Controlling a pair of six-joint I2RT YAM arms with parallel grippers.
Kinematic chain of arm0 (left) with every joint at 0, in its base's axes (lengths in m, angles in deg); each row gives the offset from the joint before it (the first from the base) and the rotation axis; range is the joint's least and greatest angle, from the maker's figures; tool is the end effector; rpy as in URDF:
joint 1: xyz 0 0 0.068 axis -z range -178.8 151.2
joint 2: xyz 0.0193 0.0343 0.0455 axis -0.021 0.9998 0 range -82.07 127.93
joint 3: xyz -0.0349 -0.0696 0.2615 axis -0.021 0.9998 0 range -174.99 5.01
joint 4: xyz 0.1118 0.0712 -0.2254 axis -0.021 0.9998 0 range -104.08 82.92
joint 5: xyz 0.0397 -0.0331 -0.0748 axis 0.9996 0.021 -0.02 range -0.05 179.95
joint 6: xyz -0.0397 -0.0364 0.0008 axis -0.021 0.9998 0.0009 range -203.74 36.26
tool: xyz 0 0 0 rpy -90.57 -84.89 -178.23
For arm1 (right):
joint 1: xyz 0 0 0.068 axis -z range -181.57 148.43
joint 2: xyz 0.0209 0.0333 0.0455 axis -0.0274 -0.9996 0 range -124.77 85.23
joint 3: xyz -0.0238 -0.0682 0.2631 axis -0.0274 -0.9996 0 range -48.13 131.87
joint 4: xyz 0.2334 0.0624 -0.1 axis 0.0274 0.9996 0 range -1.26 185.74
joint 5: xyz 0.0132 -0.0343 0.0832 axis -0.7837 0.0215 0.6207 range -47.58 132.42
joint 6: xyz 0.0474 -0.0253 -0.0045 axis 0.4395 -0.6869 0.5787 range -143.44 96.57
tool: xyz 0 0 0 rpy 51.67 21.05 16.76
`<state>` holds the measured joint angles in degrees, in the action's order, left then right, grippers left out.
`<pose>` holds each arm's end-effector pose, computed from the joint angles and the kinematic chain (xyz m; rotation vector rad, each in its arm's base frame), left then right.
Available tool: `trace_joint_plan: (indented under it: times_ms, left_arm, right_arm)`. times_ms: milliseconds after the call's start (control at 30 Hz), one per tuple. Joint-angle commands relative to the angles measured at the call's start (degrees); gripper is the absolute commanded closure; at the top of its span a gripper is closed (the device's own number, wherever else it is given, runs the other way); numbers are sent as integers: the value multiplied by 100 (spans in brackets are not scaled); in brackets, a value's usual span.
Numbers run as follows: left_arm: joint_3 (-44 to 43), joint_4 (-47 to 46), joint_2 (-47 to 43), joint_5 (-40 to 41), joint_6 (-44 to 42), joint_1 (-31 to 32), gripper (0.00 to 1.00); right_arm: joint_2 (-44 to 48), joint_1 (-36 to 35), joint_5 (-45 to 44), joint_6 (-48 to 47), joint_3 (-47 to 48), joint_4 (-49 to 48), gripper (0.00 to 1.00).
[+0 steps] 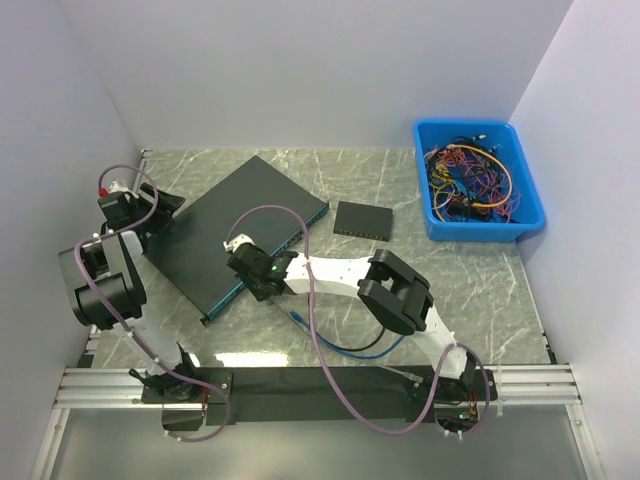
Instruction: Insert the plug into the switch port
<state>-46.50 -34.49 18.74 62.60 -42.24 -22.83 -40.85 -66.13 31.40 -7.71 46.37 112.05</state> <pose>0.3421 0.1346 0.1751 -0.8671 1.8943 -0.6808 0.2117 0.4290 0.1605 -0.9771 2.3390 0.3298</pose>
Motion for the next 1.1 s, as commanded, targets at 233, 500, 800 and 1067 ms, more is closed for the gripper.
trace_joint_plan:
  times_ms: [233, 500, 800, 1067]
  left_arm:
    - [18, 309, 333, -103, 69, 4, 19]
    - [88, 256, 377, -77, 104, -5, 19]
    - [106, 186, 474, -147, 131, 4, 20]
    - [114, 159, 509, -130, 157, 13, 21]
  right_arm:
    - [22, -215, -567, 53, 482, 15, 100]
    - [-4, -215, -629, 124, 587, 42, 100]
    - [-232, -224, -506, 124, 859, 86, 100]
    - [-391, -268, -506, 97, 1088, 156, 100]
